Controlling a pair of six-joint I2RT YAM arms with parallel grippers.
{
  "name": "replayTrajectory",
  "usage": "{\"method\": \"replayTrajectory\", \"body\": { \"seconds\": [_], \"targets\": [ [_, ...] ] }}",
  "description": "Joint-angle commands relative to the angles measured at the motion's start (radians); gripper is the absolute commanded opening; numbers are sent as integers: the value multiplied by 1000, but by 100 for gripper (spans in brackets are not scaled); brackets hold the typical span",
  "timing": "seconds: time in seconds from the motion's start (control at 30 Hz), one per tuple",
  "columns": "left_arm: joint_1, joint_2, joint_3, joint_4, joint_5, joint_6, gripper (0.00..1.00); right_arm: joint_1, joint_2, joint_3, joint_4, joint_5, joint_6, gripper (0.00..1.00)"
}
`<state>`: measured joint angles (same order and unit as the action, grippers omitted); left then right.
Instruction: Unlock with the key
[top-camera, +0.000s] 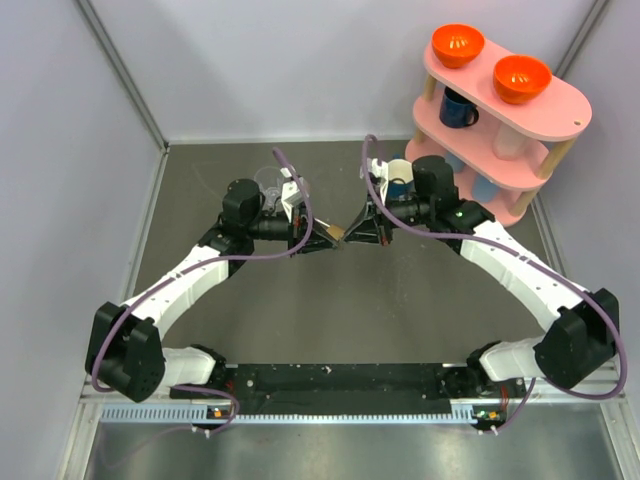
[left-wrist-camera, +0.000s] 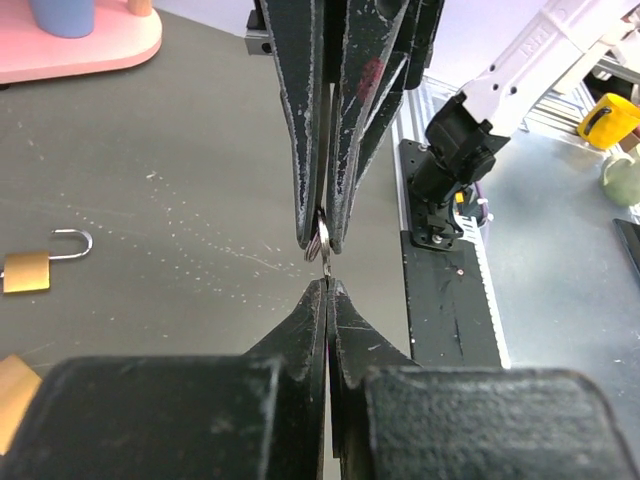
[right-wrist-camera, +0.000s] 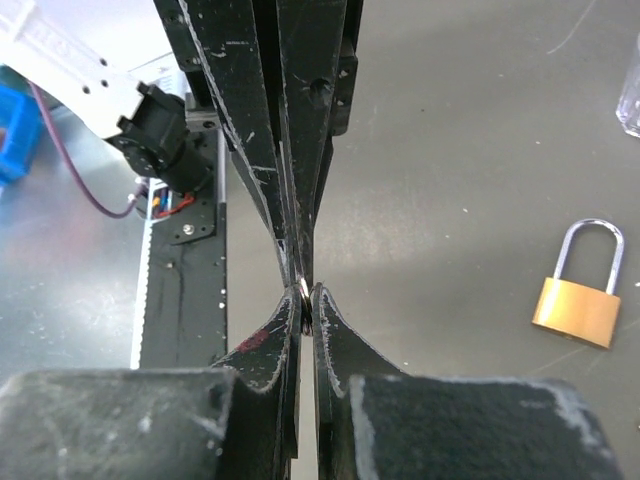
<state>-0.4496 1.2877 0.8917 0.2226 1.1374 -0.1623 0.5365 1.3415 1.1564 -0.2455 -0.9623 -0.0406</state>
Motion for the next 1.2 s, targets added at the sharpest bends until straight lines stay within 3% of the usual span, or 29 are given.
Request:
{"method": "replayTrajectory", "body": {
  "seconds": [0.0, 0.4, 0.5, 0.53, 0.63, 0.73, 1.17],
  "targets": [
    [0, -27, 12, -9, -21, 41, 0, -7, -24, 55, -107, 80, -146, 0],
    [-1, -28, 3, 0, -60, 35, 0, -1, -7, 63, -130, 53, -166, 0],
    [0, -33, -2, -5, -68, 50, 10, -1, -11, 71, -130, 50, -157, 0],
    [0, -34, -2, -8, -70, 55, 19, -1, -16, 71, -130, 50, -156, 0],
    [0, -33, -8, -9, -61, 63, 32, -1, -25, 71, -129, 51, -151, 0],
    [-4, -30, -10, -11, -48, 72, 40, -1, -28, 71, -114, 57, -130, 0],
    [-40, 2, 12, -68, -80, 135, 42, 2, -36, 62, -67, 33, -71, 0]
  ]
}}
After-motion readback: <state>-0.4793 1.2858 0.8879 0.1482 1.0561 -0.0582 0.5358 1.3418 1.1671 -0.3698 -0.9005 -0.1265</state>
